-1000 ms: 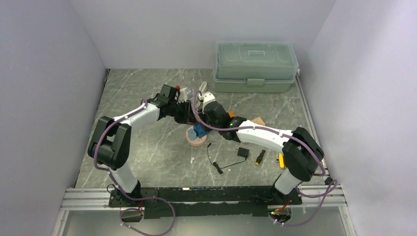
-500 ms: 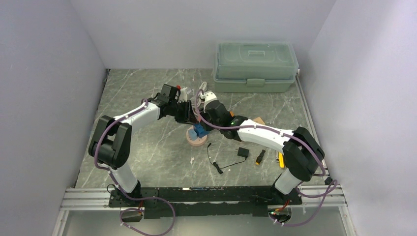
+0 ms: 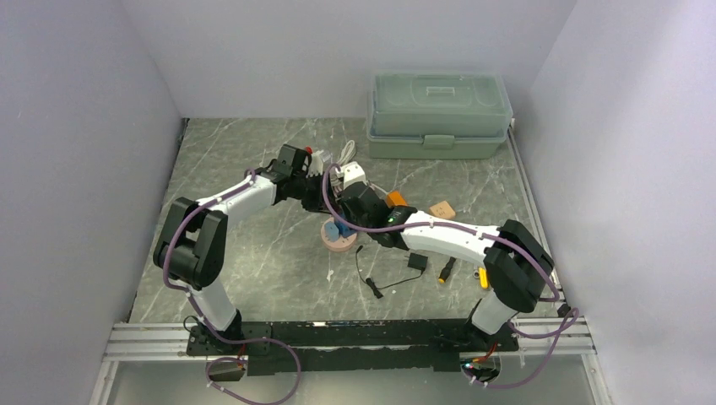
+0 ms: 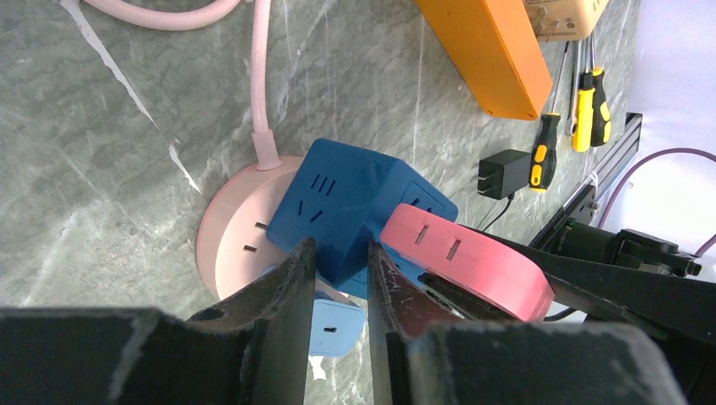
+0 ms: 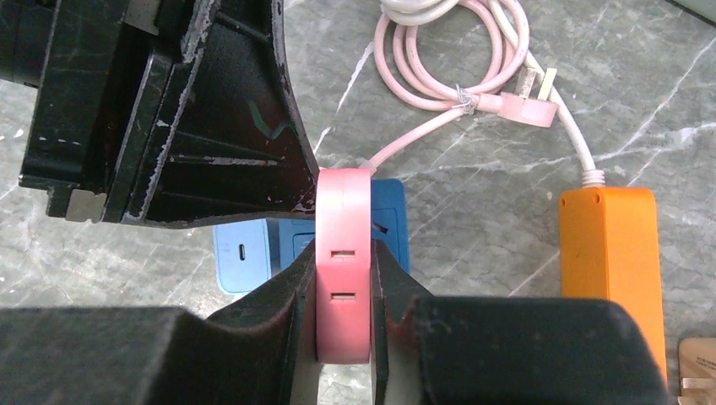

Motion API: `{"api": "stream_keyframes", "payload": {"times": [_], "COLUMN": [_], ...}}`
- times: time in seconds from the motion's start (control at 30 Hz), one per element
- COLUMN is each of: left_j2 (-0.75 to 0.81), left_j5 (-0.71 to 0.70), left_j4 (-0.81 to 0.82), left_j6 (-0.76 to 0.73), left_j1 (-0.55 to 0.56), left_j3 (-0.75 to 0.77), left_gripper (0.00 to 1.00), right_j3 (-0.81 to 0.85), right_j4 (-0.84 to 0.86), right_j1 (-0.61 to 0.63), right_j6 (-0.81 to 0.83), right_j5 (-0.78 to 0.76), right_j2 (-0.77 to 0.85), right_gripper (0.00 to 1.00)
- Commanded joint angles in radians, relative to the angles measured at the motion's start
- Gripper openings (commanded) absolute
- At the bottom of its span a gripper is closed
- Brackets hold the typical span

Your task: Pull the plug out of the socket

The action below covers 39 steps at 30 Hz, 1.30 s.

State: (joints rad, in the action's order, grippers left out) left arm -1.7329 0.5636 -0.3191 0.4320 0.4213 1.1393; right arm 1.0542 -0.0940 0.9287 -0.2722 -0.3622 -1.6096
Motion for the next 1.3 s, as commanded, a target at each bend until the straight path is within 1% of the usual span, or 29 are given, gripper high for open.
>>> {"api": "stream_keyframes", "payload": {"times": [0.0,0.07,0.13,0.37,0.43,0.7,0.83,0.93,1.2,1.27], "left_j2": [-0.083,-0.084,-0.085,-0.086,-0.088,-0.093,-0.094,-0.095,-0.105,-0.106], "left_j5": [-0.086,-0.089,-0.090,-0.093,-0.094,-0.098,-0.101,-0.105,-0.112,-0.113], "left_j4": [-0.163,-0.165,-0.164,-0.164,-0.164,-0.164,-0.166,-0.169,-0.176,-0.175], "left_j6": [-0.039,-0.040,-0.039,-0.039,-0.039,-0.041,-0.042,-0.044,-0.044,-0.045], "left_j1": [0.034,0.034,0.036,0.037,0.037,0.040,0.043,0.043,0.048,0.049], "left_j3": [-0.044,-0.044,-0.043,-0.040,-0.039,-0.036,-0.034,-0.033,-0.027,-0.026], "left_gripper": [0.22,0.22,0.22,0.22,0.22,0.21,0.21,0.21,0.20,0.20], "right_j3": [0.017,-0.002,-0.021,-0.026,-0.020,0.032,0.047,0.046,-0.019,-0.023], "right_j4": [-0.021,-0.005,0.006,0.009,0.003,-0.044,-0.058,-0.068,-0.021,-0.018], "right_j1": [-0.033,-0.071,-0.097,-0.104,-0.092,0.012,0.027,0.013,-0.118,-0.122], "right_j6": [-0.022,-0.042,-0.051,-0.044,-0.038,0.007,0.009,-0.014,-0.074,-0.072], "right_j5": [0.020,0.089,0.126,0.125,0.104,-0.089,-0.125,-0.092,0.134,0.144], "right_j2": [0.005,0.021,0.039,0.053,0.045,0.005,-0.006,0.002,0.072,0.073], "right_gripper": [0.00,0.00,0.00,0.00,0.00,0.00,0.00,0.00,0.00,0.00]}}
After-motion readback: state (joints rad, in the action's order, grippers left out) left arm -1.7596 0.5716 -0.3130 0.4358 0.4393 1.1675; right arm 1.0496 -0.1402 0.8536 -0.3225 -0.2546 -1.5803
